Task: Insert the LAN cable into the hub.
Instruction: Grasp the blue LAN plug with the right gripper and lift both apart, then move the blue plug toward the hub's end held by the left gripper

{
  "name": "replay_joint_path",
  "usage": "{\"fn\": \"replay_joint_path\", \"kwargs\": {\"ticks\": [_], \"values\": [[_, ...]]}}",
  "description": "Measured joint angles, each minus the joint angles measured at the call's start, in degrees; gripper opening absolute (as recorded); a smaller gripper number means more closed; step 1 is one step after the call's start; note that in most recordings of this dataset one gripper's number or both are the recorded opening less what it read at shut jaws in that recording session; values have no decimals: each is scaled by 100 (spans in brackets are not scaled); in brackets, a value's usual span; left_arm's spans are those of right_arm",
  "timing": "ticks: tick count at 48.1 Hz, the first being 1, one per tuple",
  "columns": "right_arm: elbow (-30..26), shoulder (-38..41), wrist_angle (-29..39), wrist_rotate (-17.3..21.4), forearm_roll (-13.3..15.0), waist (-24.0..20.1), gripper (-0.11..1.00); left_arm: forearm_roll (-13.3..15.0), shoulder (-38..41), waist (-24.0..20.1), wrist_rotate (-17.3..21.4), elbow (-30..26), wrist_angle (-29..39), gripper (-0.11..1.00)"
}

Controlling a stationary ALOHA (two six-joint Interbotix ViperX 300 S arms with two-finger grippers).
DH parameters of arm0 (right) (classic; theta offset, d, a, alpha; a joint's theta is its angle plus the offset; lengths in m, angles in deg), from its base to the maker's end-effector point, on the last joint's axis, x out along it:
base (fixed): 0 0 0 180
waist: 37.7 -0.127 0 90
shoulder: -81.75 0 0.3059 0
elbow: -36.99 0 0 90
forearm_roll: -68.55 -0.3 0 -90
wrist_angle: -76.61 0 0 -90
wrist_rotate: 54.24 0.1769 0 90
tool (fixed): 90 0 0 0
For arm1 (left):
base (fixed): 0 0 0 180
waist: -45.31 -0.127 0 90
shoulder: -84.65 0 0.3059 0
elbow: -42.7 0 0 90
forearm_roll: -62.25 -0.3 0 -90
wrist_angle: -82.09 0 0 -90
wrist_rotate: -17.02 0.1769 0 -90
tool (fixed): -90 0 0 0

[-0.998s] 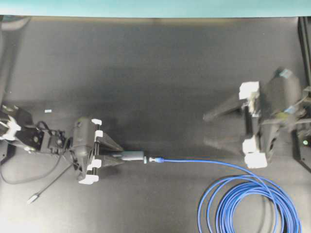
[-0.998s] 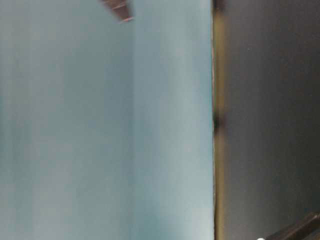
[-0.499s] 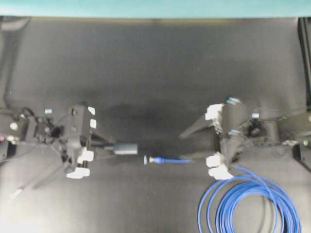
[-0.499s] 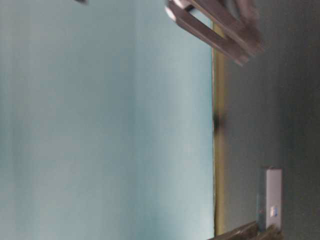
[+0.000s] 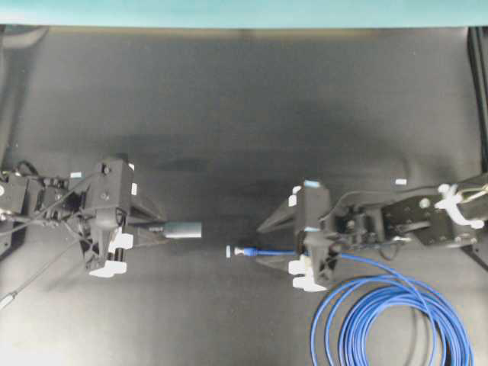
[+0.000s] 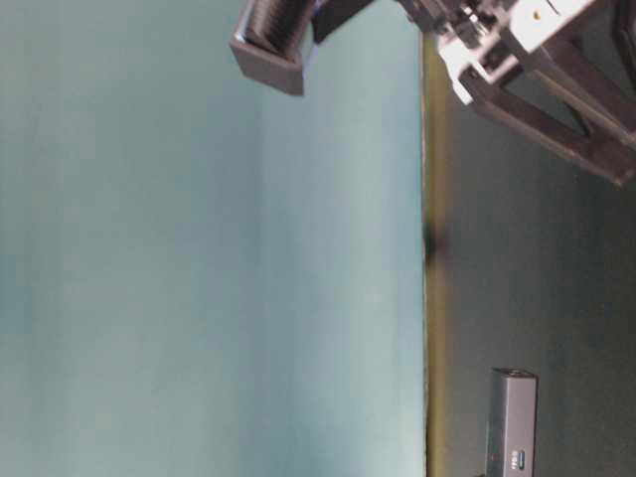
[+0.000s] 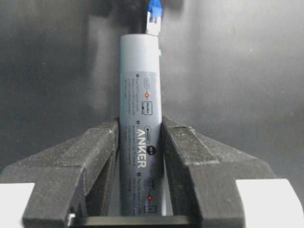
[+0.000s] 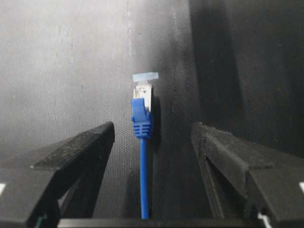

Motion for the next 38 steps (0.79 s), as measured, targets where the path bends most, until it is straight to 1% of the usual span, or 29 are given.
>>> {"fn": "replay_joint_path", "kwargs": {"ticks": [5, 13, 18, 20, 22, 28, 30, 38], "values": [[-88, 141, 18, 0, -9, -35, 64, 0, 0, 0, -9, -9, 0, 28], [-185, 246, 264, 0, -9, -132, 63, 0, 9, 0, -18, -9, 0, 28], [-281, 264, 457, -9, -9, -149, 60, 0, 0, 0, -53, -9, 0, 28], [-316, 272, 519, -9, -9, -149, 56, 0, 0, 0, -62, -18, 0, 28], [-334, 281, 554, 0, -9, -141, 49, 0, 9, -9, -62, -35, 0, 28], [-343, 290, 615, 0, -18, -141, 20, 0, 0, 0, -53, -62, 0, 28], [-343, 290, 624, 9, -18, -141, 12, 0, 0, -9, -62, -62, 0, 28], [-325, 237, 677, 167, -26, -149, 13, -9, 0, 9, -62, -62, 0, 28]]}}
